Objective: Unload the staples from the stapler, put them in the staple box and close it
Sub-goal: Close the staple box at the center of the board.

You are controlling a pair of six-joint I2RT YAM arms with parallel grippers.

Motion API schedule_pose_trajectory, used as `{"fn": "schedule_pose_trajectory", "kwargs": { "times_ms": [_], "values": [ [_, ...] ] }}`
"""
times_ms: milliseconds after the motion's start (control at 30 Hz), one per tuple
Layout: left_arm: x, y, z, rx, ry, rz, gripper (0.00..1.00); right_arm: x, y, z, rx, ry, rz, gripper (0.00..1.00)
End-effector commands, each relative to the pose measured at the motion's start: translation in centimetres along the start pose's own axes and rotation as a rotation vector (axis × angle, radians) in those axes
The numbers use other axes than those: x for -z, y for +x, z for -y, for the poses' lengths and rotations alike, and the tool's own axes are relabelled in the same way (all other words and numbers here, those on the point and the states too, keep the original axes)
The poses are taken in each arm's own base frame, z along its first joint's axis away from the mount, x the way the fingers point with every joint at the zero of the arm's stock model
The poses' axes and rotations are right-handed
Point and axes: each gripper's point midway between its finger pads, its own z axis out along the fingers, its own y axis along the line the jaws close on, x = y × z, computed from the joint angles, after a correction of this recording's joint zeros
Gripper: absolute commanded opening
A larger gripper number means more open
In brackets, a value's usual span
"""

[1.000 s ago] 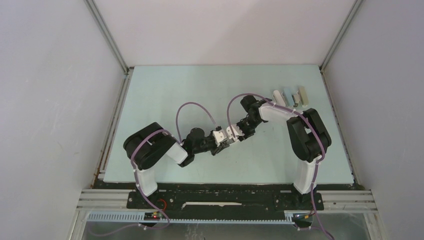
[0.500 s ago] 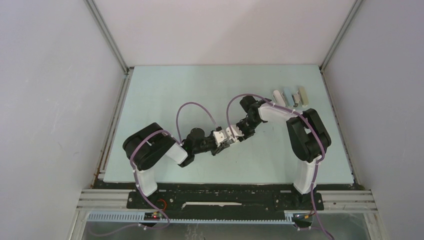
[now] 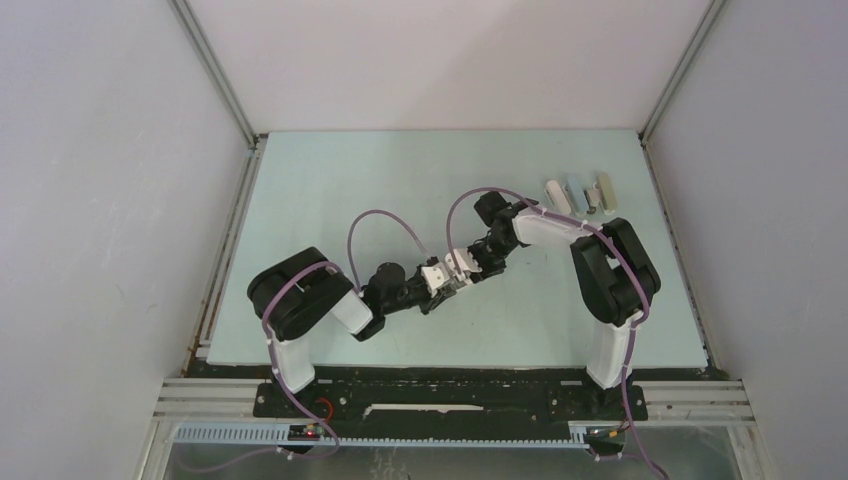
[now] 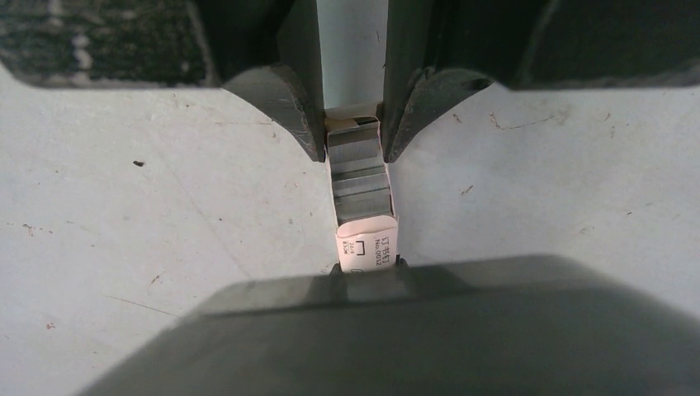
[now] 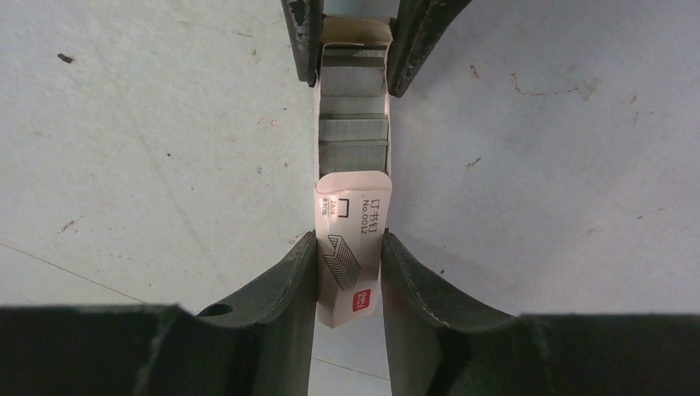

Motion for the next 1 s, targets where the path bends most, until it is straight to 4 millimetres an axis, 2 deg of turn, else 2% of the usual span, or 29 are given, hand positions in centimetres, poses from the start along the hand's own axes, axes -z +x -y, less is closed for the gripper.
{"fn": "schedule_pose_trajectory", "kwargs": {
  "times_ms": [0, 333, 567, 967],
  "values": [
    [0.2, -1.5, -0.8, -0.035, -0.051, 0.058, 0.26, -0.2, -0.8, 0.2, -0.057, 0.01, 0.003, 0.4],
    [0.3, 0.7, 1.4, -0.045, 0.026, -0.008, 0.26, -0.4, 0.6, 1.4, -0.116, 0.059, -0.041, 0.41],
    [0.4, 1.3, 1.2, -0.035, 0.007, -0.023, 0.25, -0.1, 0.8, 1.1, -0.115, 0.049, -0.035, 0.41],
    [0.7, 1.3, 0.4, 0.012, -0.059, -0.003, 0.25, 0.2, 0.8, 1.0, -0.136, 0.05, -0.037, 0.41]
  ]
}}
